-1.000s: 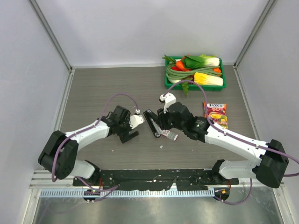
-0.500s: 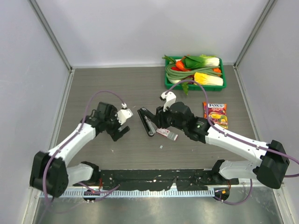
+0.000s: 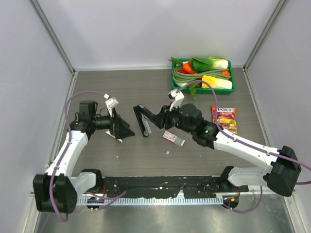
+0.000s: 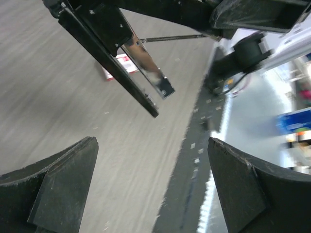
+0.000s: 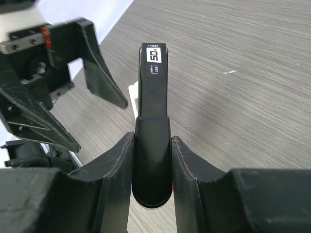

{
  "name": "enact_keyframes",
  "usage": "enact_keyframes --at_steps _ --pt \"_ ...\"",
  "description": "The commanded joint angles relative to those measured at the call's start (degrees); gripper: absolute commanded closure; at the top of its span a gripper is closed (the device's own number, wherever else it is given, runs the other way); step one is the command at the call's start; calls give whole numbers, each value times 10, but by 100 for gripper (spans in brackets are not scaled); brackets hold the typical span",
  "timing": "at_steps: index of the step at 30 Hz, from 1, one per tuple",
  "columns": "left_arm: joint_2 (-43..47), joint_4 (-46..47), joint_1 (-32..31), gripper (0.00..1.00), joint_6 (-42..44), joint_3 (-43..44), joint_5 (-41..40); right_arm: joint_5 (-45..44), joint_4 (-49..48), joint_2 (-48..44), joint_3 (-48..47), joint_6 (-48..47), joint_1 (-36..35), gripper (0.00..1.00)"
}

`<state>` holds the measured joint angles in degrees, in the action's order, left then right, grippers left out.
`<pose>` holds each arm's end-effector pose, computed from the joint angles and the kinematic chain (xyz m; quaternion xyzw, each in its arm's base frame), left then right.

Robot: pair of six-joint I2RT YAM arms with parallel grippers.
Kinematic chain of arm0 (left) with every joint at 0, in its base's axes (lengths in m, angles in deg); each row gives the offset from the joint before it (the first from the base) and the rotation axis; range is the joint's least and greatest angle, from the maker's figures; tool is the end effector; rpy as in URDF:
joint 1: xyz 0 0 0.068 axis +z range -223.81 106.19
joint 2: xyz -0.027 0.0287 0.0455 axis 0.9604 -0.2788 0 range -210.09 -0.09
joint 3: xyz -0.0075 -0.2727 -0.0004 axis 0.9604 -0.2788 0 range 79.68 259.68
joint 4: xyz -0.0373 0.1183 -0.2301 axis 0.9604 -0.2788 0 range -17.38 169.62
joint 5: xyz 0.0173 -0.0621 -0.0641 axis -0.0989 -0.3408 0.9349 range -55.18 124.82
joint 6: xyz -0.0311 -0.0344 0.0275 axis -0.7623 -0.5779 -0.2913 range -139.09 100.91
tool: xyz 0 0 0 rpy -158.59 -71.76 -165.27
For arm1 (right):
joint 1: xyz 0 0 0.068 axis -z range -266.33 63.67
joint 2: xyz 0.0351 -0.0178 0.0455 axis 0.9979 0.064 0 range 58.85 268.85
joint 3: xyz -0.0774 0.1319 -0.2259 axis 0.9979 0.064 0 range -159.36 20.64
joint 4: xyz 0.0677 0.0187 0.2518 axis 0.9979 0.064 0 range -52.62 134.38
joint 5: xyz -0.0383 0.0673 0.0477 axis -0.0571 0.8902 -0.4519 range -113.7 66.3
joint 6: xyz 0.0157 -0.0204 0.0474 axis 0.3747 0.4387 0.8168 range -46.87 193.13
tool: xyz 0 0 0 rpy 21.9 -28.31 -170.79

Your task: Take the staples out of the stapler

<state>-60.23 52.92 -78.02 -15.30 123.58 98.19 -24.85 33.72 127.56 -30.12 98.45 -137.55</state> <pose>0.2035 -0.0469 0.2702 0.2635 0.7637 -0.4828 0.3380 0.1772 0.2194 0.3141 -0.1710 0.7708 0.3739 0.4866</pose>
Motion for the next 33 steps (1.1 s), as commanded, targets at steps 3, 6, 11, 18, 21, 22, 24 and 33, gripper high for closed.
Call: enact_keyframes --at_steps 3,6,11,18,21,22,24,33 --pt "-56 74 43 0 -78 -3 199 33 -115 -42 -17 40 7 99" --pt "-77 41 57 0 -46 12 230 41 -129 -41 -14 53 9 99" --pt "-125 -155 57 0 184 60 258 58 -182 -40 2 82 16 99" --pt "-319 -683 29 0 732 190 321 80 -254 -24 15 127 22 99" --pt "-298 -681 1 0 794 176 322 81 -271 -19 15 137 23 99" --pt "-270 -680 -9 0 801 170 322 81 -275 -18 17 141 24 99" --pt "-255 -680 -32 0 795 174 323 80 -289 -16 20 144 25 99" --pt "-211 -680 -40 0 772 200 323 89 -346 -1 38 171 31 99"
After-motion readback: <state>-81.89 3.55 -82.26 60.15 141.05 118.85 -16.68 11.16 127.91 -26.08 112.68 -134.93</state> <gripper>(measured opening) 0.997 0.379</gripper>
